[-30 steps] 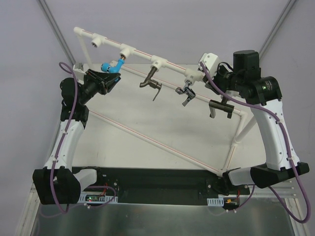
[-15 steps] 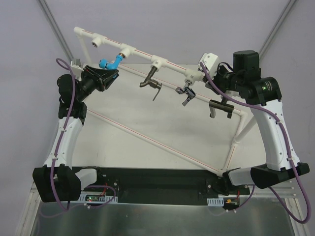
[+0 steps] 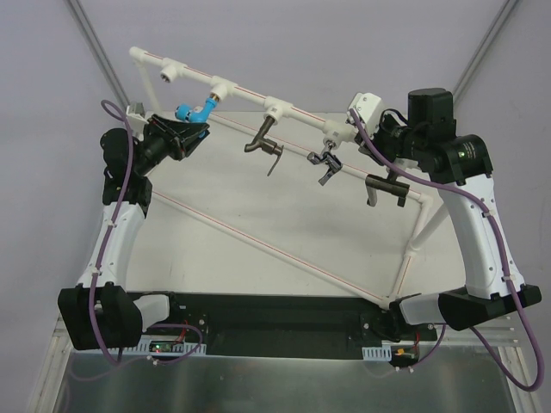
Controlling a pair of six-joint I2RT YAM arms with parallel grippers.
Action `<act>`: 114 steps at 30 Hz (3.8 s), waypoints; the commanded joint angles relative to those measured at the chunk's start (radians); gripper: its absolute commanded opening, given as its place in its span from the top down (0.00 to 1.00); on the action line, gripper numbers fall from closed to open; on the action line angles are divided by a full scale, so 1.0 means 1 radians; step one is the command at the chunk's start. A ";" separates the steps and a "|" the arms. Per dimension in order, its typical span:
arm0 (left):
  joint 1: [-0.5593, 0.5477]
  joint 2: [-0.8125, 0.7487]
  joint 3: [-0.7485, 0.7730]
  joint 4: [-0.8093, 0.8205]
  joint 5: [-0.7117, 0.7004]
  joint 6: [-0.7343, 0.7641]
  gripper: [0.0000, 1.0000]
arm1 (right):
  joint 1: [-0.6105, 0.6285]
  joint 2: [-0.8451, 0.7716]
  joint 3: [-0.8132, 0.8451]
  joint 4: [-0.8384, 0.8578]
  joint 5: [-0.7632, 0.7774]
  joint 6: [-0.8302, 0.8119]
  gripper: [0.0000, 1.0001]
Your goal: Install the water faucets
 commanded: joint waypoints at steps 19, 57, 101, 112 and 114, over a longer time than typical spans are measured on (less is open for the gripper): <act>-0.011 0.047 0.060 0.067 0.017 -0.008 1.00 | 0.013 -0.036 -0.030 -0.021 -0.002 0.093 0.99; -0.068 0.062 0.199 -0.212 -0.094 0.437 1.00 | 0.066 -0.068 -0.048 -0.036 -0.007 0.061 0.99; -0.106 0.177 0.491 -0.611 -0.289 0.934 1.00 | 0.083 -0.073 -0.069 -0.015 0.029 0.043 0.99; -0.108 0.180 0.522 -0.640 -0.336 1.035 1.00 | 0.087 -0.073 -0.069 -0.012 0.027 0.040 0.98; -0.109 0.182 0.519 -0.642 -0.344 1.044 1.00 | 0.089 -0.075 -0.069 -0.013 0.027 0.038 0.99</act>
